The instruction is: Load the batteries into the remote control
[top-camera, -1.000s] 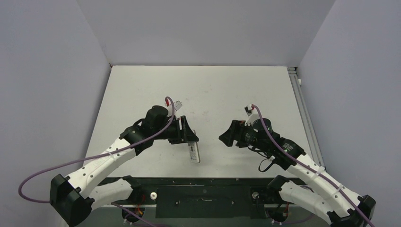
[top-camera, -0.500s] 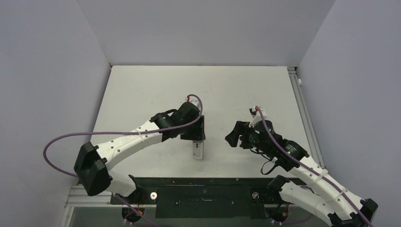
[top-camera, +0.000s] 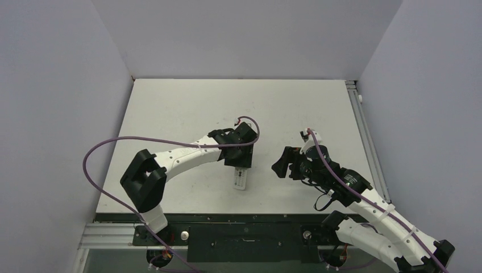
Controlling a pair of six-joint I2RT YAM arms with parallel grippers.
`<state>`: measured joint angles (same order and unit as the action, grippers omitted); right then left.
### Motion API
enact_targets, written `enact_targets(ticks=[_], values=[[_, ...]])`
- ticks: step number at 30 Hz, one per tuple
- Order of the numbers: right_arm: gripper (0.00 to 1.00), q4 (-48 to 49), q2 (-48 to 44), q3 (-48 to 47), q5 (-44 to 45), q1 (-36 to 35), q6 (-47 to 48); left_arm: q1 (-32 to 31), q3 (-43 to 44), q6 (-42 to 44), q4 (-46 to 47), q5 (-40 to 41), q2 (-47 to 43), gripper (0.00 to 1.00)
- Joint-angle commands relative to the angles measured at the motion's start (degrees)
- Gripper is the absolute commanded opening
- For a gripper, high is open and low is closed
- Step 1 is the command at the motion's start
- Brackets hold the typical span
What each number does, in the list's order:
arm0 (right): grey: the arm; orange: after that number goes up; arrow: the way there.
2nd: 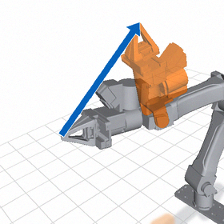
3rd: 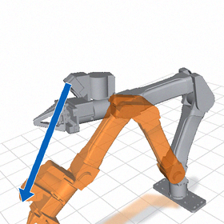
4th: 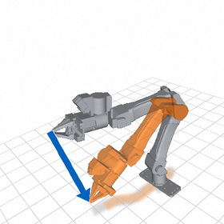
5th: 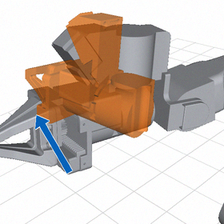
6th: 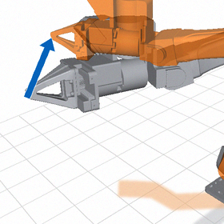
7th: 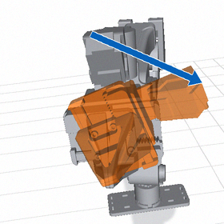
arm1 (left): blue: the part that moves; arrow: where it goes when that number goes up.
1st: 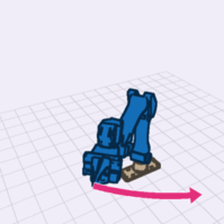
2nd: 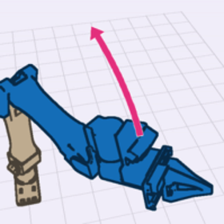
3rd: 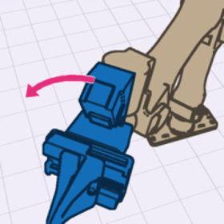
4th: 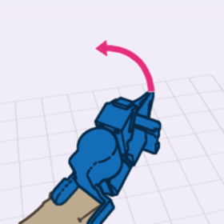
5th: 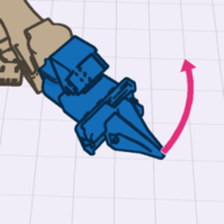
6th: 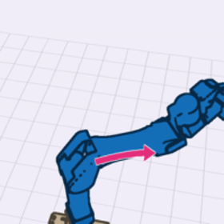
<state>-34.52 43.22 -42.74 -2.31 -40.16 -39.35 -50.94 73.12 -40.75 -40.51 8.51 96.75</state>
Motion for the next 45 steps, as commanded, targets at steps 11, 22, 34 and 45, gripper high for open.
enact_targets(ticks=[11,22,34,45], values=[[0.7,-1.56,-1.22,-0.37,1.01,0.23,1.57,0.17,8.46,-0.43,-1.18,1.83,9.03,0.12],[0.7,-1.28,-0.96,0.62,0.56,0.31,1.47,0.82,9.23,-0.28,-1.16,2.9,13.07,0.24],[0.7,-1.05,-0.86,1.47,0.04,0.26,1.39,0.84,8.32,-0.24,0.7,3.18,14.08,0.55],[0.7,-1.03,-0.94,1.52,-0.06,0.29,1.21,0.83,7.79,-0.31,0.94,3.3,13.73,0.68]])
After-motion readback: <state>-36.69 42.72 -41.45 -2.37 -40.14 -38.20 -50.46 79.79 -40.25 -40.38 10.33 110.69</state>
